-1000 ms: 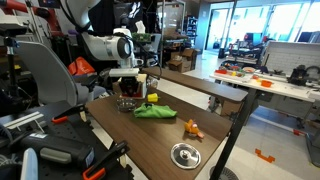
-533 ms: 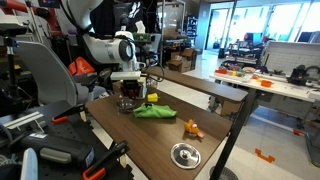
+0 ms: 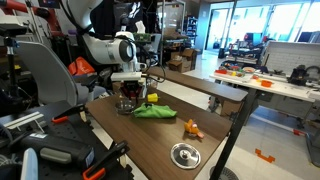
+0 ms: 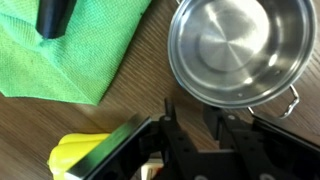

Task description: Pull the drawer open

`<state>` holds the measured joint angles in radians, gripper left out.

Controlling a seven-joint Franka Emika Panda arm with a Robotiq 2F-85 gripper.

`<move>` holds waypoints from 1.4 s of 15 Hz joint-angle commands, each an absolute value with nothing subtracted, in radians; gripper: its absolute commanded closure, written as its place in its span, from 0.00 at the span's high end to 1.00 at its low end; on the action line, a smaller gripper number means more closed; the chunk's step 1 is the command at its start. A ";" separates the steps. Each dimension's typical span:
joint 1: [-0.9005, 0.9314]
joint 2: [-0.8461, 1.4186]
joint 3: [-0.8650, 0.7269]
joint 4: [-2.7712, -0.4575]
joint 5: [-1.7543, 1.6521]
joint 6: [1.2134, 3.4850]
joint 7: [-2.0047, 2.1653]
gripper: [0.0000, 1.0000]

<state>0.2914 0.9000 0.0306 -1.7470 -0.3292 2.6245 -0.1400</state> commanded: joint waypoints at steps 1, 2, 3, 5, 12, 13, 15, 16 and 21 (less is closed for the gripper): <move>0.301 0.812 0.035 -1.831 -0.349 2.656 -0.132 0.67; 0.304 0.797 0.037 -1.845 -0.351 2.667 -0.129 0.74; 0.305 0.782 0.040 -1.855 -0.351 2.675 -0.129 0.82; 0.299 0.763 0.053 -1.863 -0.342 2.678 -0.140 0.97; 0.272 0.786 0.094 -1.824 -0.313 2.645 -0.167 1.00; 0.271 0.791 0.095 -1.818 -0.312 2.640 -0.168 1.00; 0.273 0.803 0.092 -1.804 -0.312 2.638 -0.163 1.00; 0.274 0.806 0.092 -1.799 -0.312 2.639 -0.161 1.00; 0.269 0.833 0.097 -1.755 -0.298 2.622 -0.161 1.00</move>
